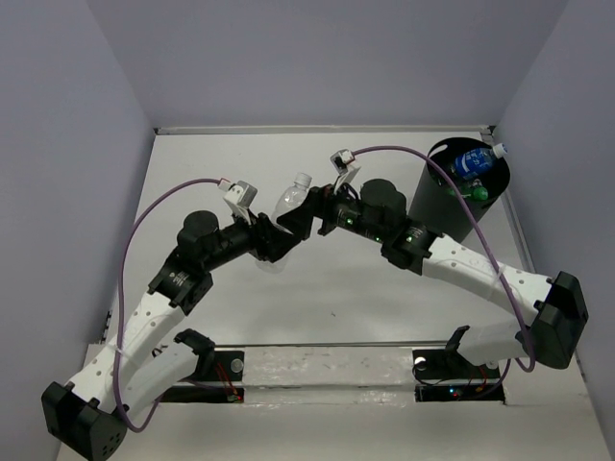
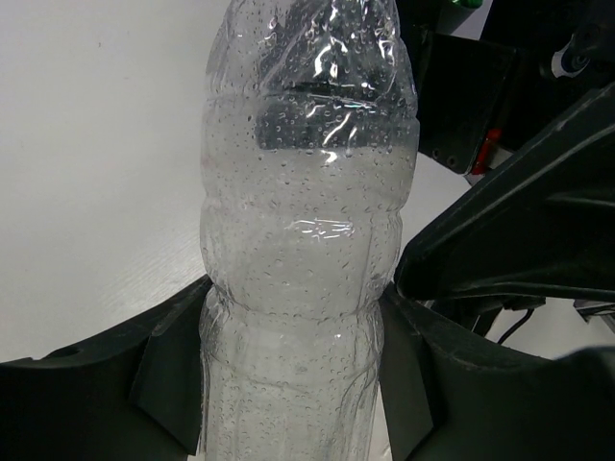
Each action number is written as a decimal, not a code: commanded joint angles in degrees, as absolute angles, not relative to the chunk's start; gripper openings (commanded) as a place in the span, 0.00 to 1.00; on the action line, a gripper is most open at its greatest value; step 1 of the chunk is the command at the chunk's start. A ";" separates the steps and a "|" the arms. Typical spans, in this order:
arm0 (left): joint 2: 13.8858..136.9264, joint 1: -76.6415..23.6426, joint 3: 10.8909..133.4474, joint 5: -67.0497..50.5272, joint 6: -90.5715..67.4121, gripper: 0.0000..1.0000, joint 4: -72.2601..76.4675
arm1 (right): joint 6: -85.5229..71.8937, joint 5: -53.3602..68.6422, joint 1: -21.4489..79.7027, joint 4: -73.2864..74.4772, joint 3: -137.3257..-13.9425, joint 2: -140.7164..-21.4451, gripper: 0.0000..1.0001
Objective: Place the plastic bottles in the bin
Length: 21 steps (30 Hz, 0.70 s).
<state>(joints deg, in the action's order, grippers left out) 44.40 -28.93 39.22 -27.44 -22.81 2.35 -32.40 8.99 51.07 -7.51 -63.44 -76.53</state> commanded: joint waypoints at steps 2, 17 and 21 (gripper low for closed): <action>43.07 -29.53 40.08 -30.59 -22.68 0.62 5.18 | -33.75 7.82 51.42 -13.53 -65.92 -77.25 0.96; 42.10 -29.71 47.00 -24.63 -15.31 0.99 -5.51 | -27.96 -13.67 50.63 -11.44 -64.77 -70.50 0.26; 40.79 -29.79 51.06 -13.92 -9.85 0.99 -14.66 | -22.07 -21.17 44.40 -5.99 -67.14 -65.66 0.23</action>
<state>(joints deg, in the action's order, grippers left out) 42.92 -29.54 45.84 -22.70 -16.01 -7.64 -28.91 -8.93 50.02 -8.21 -63.22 -71.70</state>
